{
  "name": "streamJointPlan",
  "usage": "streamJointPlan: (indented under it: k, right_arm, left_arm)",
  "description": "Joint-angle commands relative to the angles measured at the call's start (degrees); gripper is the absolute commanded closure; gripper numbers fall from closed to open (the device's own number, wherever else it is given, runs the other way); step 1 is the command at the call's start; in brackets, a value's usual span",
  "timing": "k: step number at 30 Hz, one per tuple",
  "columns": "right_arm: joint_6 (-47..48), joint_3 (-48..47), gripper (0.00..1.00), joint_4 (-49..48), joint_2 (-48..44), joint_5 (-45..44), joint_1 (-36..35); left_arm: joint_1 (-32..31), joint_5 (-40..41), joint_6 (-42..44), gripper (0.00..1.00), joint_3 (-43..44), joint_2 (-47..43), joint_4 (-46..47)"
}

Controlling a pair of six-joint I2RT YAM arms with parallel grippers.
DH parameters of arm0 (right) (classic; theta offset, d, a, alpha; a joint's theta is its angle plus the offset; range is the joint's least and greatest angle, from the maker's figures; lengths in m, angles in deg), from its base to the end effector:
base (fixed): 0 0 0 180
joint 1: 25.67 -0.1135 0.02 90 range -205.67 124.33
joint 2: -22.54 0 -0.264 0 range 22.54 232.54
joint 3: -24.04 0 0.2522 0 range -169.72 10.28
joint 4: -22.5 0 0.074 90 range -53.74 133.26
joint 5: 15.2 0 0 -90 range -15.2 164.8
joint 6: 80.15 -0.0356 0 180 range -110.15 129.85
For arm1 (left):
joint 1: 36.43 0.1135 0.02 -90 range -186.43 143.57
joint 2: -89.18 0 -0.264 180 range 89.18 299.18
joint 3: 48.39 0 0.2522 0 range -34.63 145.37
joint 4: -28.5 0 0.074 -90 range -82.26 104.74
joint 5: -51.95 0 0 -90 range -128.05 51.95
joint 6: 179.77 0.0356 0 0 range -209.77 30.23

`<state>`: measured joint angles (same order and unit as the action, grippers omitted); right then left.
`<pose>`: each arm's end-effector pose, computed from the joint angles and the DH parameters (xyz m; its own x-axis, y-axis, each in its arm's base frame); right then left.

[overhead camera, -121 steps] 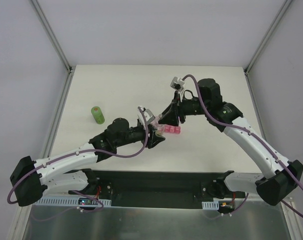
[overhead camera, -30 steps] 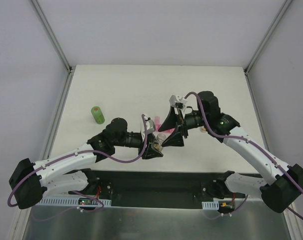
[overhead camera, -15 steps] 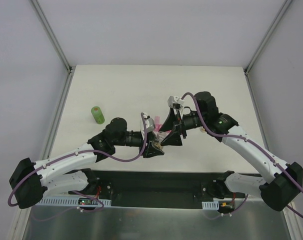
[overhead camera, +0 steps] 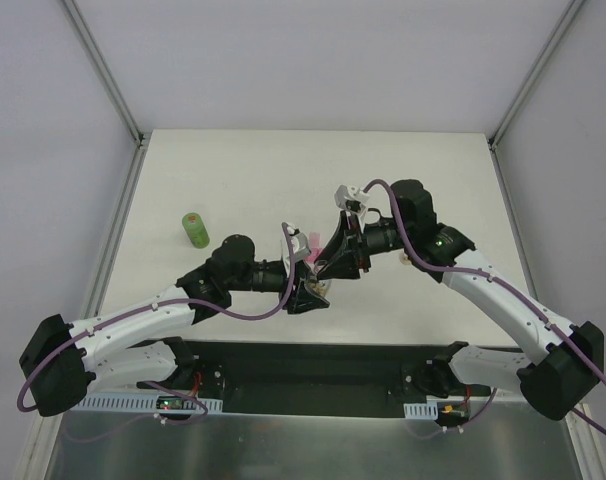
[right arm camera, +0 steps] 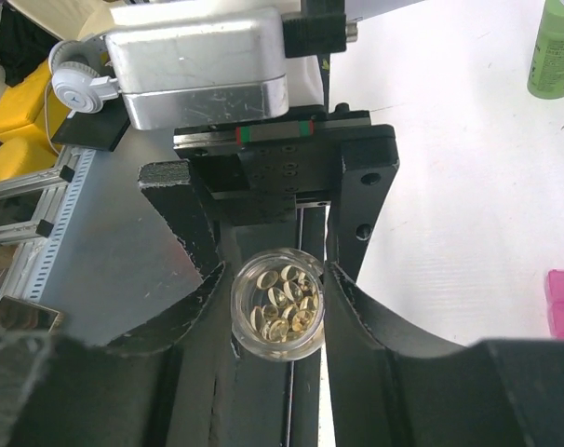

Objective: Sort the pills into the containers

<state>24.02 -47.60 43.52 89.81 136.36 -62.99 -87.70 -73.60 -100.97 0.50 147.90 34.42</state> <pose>0.1851 0.1805 0.3502 0.0138 -0.1361 -0.9906 -0.9853 -0.1705 0.0097 0.1303 -0.1956 0.2890 -0.2356 0.0412 -0.9710 0.9703 0.0658 -0.2327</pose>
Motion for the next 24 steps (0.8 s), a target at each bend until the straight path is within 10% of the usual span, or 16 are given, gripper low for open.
streamJointPlan:
  k: [1,13,24]
  right_arm:
    - [0.9,-0.9,0.8,-0.8,-0.8,-0.3,-0.1]
    - [-5.2,0.1,0.86,-6.8,-1.4,-0.1,1.4]
    - [-12.2,2.7,0.87,-14.9,-1.1,0.9,2.3]
  left_arm:
    - [0.5,2.0,-1.0,1.0,1.0,-1.3,5.4]
    - [0.5,10.7,-8.3,0.4,-8.9,-8.5,17.0]
    - [0.5,11.4,-9.0,0.27,-8.9,-8.2,19.9]
